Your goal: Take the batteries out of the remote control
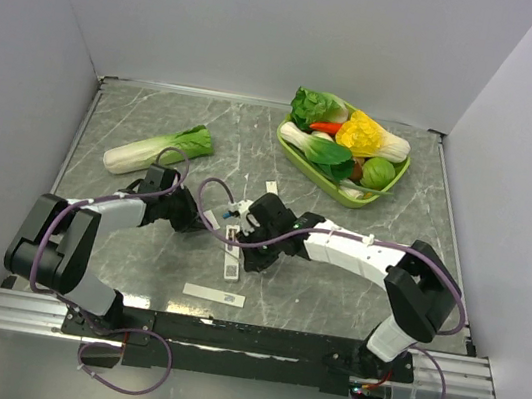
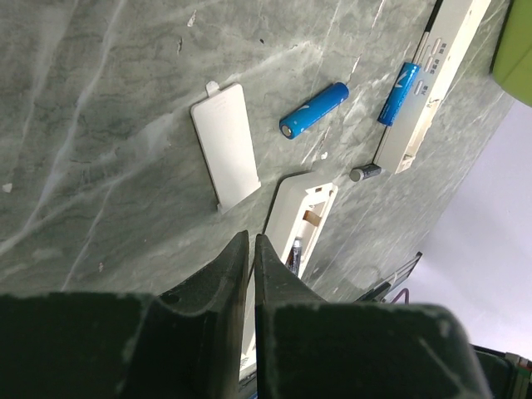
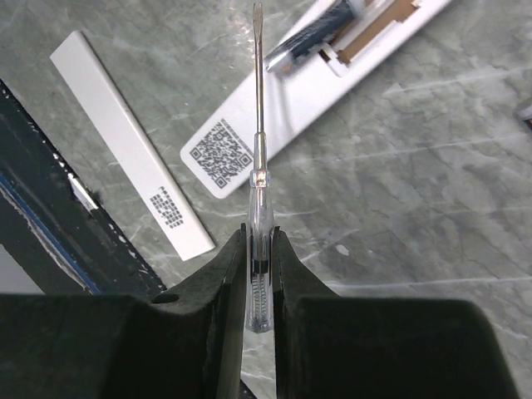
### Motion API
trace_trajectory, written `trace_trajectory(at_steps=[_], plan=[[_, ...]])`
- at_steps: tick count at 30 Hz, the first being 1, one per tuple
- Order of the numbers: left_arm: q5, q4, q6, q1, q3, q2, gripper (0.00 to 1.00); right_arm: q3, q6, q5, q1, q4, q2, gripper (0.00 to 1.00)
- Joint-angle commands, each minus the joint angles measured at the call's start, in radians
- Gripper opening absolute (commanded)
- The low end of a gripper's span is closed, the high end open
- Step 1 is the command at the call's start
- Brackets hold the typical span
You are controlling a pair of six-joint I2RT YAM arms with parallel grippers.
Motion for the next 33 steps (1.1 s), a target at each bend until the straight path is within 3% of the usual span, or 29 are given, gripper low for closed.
trace_trajectory(at_steps=[1,13,25,33], plan=[[0.01,0.02,0.013,0.003,-0.01,-0.028,0.13,0.008,0.013,-0.025,0.013,0.044,0.029,0.0],[-0.021,0.026,0.019,0.001,-0.018,-0.025,0.13,0.072,0.01,-0.029,0.022,0.03,0.012,0.0],[0.034,0.093,0.023,-0.039,-0.016,0.01,0.24,0.085,-0.004,0.182,-0.006,-0.166,-0.076,0.0],[-0.019,0.084,0.013,-0.103,0.0,0.018,0.28,0.079,0.015,0.212,-0.026,-0.166,-0.089,0.0]])
